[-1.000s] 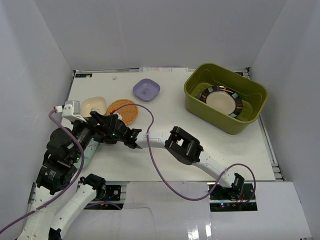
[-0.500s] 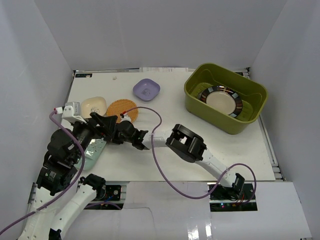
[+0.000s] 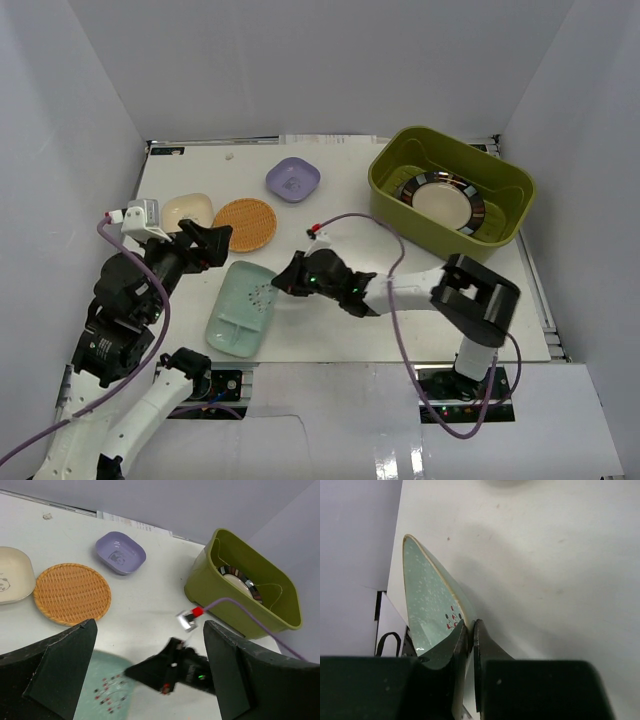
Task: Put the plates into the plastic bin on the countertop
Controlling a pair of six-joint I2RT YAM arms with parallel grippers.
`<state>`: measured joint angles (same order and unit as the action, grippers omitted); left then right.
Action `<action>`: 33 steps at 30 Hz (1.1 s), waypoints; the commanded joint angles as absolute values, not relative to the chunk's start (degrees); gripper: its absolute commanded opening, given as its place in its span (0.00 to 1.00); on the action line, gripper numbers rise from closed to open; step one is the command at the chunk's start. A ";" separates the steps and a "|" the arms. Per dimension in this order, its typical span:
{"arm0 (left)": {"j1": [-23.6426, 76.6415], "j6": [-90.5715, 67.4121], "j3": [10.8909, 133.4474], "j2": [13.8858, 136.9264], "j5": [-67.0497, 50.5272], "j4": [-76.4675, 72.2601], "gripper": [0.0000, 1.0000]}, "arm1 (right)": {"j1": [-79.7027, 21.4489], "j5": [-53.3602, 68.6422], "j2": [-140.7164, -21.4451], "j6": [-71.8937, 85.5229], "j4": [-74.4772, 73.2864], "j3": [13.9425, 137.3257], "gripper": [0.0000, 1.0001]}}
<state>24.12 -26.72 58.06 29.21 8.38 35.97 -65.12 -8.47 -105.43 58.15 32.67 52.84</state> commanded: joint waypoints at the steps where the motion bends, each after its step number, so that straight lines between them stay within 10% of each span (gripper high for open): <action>1: 23.91 -27.51 56.96 30.58 10.98 35.78 0.98 | -57.60 -12.83 -87.60 55.38 40.88 48.44 0.08; 10: 23.91 -27.86 47.65 31.64 10.99 30.15 0.98 | -27.05 -6.34 -62.07 48.69 20.60 49.91 0.08; 18: 23.91 -25.93 41.40 31.90 11.17 29.18 0.98 | 4.97 9.22 -67.49 50.98 13.19 57.74 0.08; 33: 23.91 -25.23 40.52 34.98 7.82 27.51 0.98 | 15.47 8.61 -75.93 48.16 12.04 51.07 0.08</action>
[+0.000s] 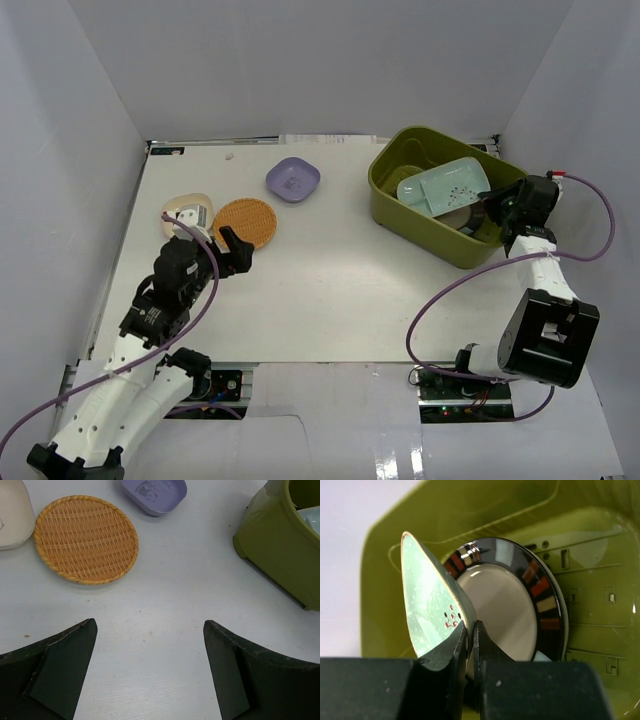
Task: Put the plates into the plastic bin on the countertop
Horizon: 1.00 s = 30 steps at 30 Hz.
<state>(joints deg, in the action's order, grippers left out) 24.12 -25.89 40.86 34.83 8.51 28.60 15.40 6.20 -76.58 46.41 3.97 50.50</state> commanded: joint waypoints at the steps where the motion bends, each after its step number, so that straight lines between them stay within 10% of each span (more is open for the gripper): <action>1: 23.82 -25.40 40.52 35.59 7.82 27.51 0.98 | 15.47 8.44 -76.37 48.08 11.87 50.37 0.08; 8: 23.91 -27.24 42.01 43.14 5.72 28.12 0.98 | 15.47 5.01 -76.99 45.44 8.09 50.97 0.17; 21: 23.82 -36.55 43.86 50.09 7.64 24.35 0.98 | 14.59 3.69 -70.76 40.78 2.99 53.44 0.78; 30: 22.15 -44.91 42.19 53.34 18.36 18.11 0.98 | -10.93 0.35 -64.07 33.23 5.26 54.23 0.85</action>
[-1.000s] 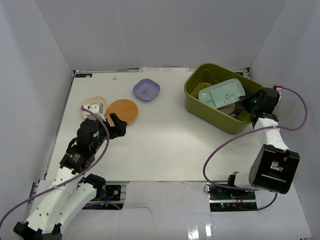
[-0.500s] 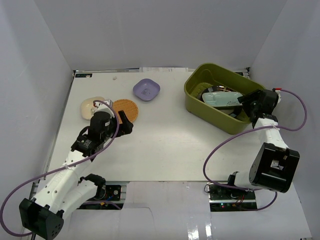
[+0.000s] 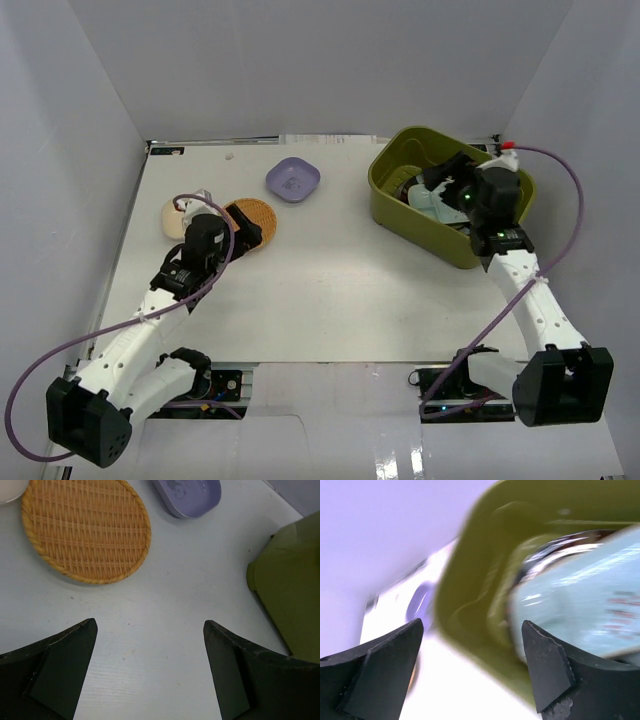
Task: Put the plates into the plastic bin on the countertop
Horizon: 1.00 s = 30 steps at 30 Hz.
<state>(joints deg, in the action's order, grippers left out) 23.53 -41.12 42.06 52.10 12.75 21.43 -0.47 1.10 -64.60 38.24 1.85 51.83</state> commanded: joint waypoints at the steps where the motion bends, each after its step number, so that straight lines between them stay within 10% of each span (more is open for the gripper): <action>1: 21.54 -45.26 42.62 54.65 19.94 17.41 0.98 | -13.77 0.35 -65.38 32.00 5.27 55.79 0.84; 14: -10.00 -53.61 40.78 66.52 7.22 10.99 0.98 | -40.69 -16.25 -99.20 15.90 -5.89 90.22 0.66; 30: -18.11 -55.64 44.47 89.03 1.67 1.32 0.98 | -40.52 -31.29 -133.94 29.44 -11.43 120.94 0.93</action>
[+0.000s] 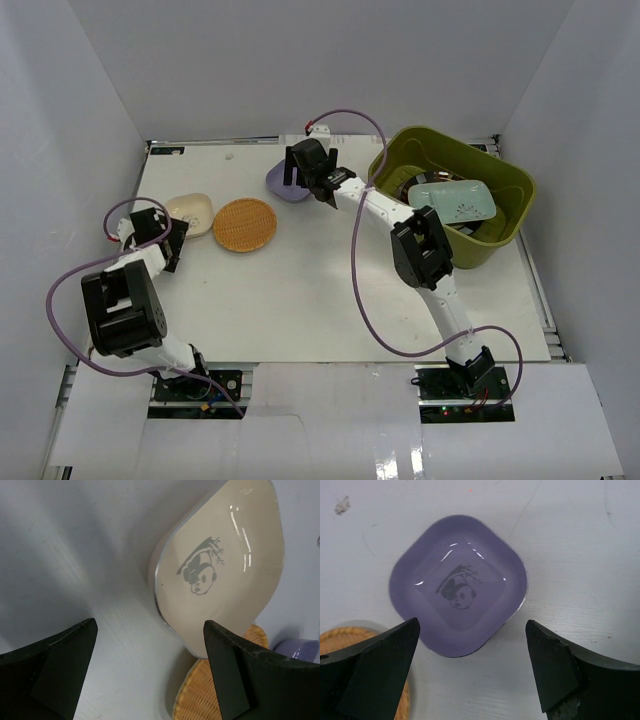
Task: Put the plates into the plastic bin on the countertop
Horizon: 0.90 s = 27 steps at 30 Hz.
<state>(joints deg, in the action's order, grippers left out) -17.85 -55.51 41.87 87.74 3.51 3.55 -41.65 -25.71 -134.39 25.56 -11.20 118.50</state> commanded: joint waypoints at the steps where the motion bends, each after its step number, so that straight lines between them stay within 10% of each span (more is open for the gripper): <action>1: -18.11 -55.46 44.73 90.43 1.50 1.23 0.98 | -40.08 -31.99 -134.90 29.44 -11.43 120.85 0.93; 7: -18.19 -55.37 45.88 93.34 1.40 0.97 0.97 | -39.46 -33.58 -136.49 30.23 -11.43 118.48 0.88; 18: -18.19 -53.00 48.07 94.22 4.13 4.30 0.52 | -38.85 -26.63 -143.61 34.54 -9.85 120.76 0.67; 25: -18.98 -48.87 51.06 92.99 5.97 8.26 0.00 | -39.02 -25.49 -140.98 35.51 -3.18 114.37 0.27; 27: -19.16 -47.47 50.98 90.54 6.24 8.70 0.00 | -39.46 -26.19 -137.82 34.64 -0.71 111.55 0.18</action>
<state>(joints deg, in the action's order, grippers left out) -18.70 -50.61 49.56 94.21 4.64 6.11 -39.07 -25.50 -142.98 34.65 -5.32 115.26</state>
